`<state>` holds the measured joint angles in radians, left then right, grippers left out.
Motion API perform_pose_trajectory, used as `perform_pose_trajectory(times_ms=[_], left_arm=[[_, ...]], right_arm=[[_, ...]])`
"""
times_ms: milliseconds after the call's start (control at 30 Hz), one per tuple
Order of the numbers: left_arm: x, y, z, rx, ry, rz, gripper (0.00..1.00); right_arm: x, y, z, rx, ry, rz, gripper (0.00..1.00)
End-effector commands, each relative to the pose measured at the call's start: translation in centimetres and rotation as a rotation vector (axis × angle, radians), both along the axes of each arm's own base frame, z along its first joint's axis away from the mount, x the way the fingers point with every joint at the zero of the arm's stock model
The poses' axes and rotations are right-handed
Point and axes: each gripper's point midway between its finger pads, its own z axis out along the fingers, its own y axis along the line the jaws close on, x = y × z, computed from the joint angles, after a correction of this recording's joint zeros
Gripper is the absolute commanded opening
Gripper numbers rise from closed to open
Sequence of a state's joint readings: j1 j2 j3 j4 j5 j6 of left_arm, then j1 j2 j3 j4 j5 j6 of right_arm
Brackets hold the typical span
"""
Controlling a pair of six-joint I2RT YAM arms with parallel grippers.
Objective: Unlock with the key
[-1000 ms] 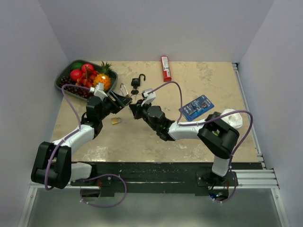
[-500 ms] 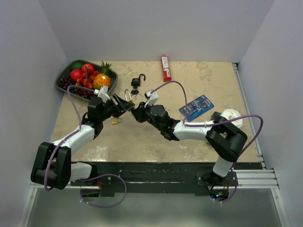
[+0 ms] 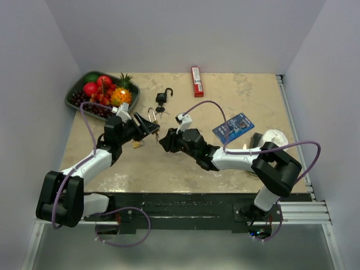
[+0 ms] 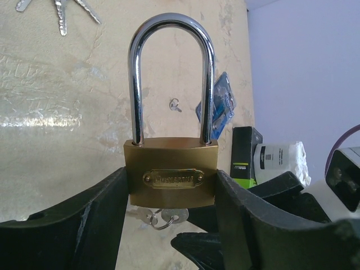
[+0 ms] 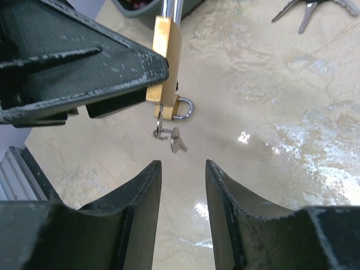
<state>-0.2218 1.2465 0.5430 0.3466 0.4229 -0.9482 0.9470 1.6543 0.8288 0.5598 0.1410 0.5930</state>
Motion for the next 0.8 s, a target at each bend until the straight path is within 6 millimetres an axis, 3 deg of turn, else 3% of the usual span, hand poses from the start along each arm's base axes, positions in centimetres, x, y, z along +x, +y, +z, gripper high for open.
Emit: perform_pose_trajectory(times_ms=[0,500,767], left_arm=[[1.2,-0.1,4.4,-0.023,-0.157,-0.008,0.00],[1.1,-0.2,4.2,-0.021,-0.153,-0.018,0.00],[1.1,-0.3,4.2,-0.021,-0.155,-0.020,0.00]], right_arm=[[-0.3,0.2,1.6,0.037,-0.009,0.011,0.41],[0.2,1.6,5.2,0.109,-0.061,0.034,0.33],[0.9,2.5,5.4,0.110,-0.076,0.033,0.29]])
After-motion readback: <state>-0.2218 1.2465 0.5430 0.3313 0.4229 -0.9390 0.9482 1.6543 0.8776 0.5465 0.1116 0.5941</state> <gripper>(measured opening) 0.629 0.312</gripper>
